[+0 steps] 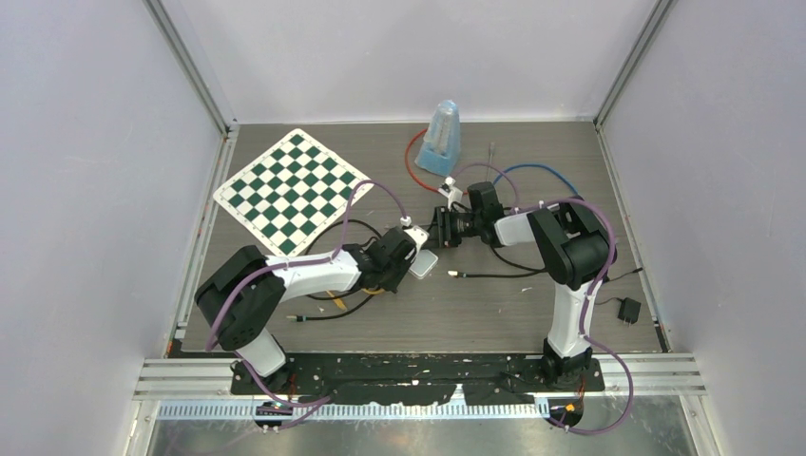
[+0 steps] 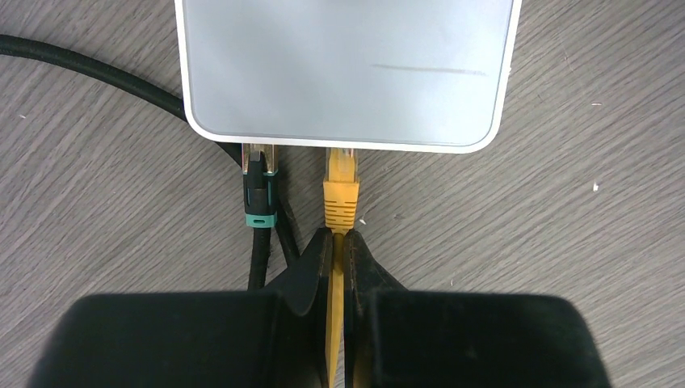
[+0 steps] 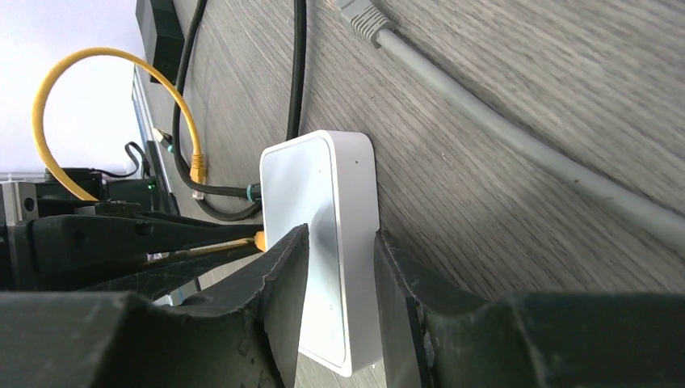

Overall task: Insert the plug into the switch port
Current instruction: Insert the connector into the switch port.

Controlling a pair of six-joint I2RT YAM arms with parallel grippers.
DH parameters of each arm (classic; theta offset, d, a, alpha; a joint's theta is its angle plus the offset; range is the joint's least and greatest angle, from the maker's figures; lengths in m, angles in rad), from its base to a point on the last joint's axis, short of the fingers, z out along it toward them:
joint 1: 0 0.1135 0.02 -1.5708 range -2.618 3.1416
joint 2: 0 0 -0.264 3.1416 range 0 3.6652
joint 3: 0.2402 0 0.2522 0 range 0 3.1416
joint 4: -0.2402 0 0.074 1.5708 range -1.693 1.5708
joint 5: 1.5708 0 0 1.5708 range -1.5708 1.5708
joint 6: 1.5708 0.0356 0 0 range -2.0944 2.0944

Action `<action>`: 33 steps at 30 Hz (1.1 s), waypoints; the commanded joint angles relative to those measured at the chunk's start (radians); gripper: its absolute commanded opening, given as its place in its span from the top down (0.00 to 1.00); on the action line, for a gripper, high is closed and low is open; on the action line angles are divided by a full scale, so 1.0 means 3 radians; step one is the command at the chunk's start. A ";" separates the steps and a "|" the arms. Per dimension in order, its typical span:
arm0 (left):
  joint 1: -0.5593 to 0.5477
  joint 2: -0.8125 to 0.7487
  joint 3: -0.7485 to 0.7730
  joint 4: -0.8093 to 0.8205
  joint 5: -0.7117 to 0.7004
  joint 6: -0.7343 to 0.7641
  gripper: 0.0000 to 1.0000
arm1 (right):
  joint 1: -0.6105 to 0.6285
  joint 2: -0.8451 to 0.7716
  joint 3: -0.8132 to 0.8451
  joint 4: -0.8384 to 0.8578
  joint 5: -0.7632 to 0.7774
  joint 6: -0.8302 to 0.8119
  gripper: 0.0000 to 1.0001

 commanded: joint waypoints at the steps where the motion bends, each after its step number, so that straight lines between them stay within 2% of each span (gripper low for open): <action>1: 0.0007 0.0036 0.0059 0.0323 0.0098 -0.0066 1.00 | 0.0121 -0.0054 -0.0201 0.0025 -0.0118 0.0228 0.57; 8: 0.0007 0.0013 0.0064 0.0514 0.0179 -0.0030 1.00 | 0.0336 -0.0085 -0.0341 0.0062 -0.0101 0.0332 0.57; 12: 0.0007 0.0008 0.0069 0.0668 0.0182 0.0036 1.00 | 0.0461 -0.0169 -0.0584 0.0317 -0.0114 0.0521 0.58; 18: 0.0047 0.0023 0.0296 0.0510 0.0119 0.0036 1.00 | 0.0536 -0.0375 -0.0953 0.0466 -0.0080 0.0676 0.58; 25: 0.0073 -0.0020 0.0238 0.1096 0.0436 0.0099 1.00 | 0.0691 -0.0398 -0.1112 0.0713 -0.0086 0.0895 0.59; 30: 0.0068 -0.0073 0.0149 0.1540 0.0727 0.0354 1.00 | 0.0749 -0.0184 -0.1298 0.1419 -0.0203 0.1308 0.59; 33: 0.0068 -0.0050 0.0192 0.1561 0.0767 0.0449 1.00 | 0.0777 -0.0043 -0.1325 0.1666 -0.0280 0.1454 0.59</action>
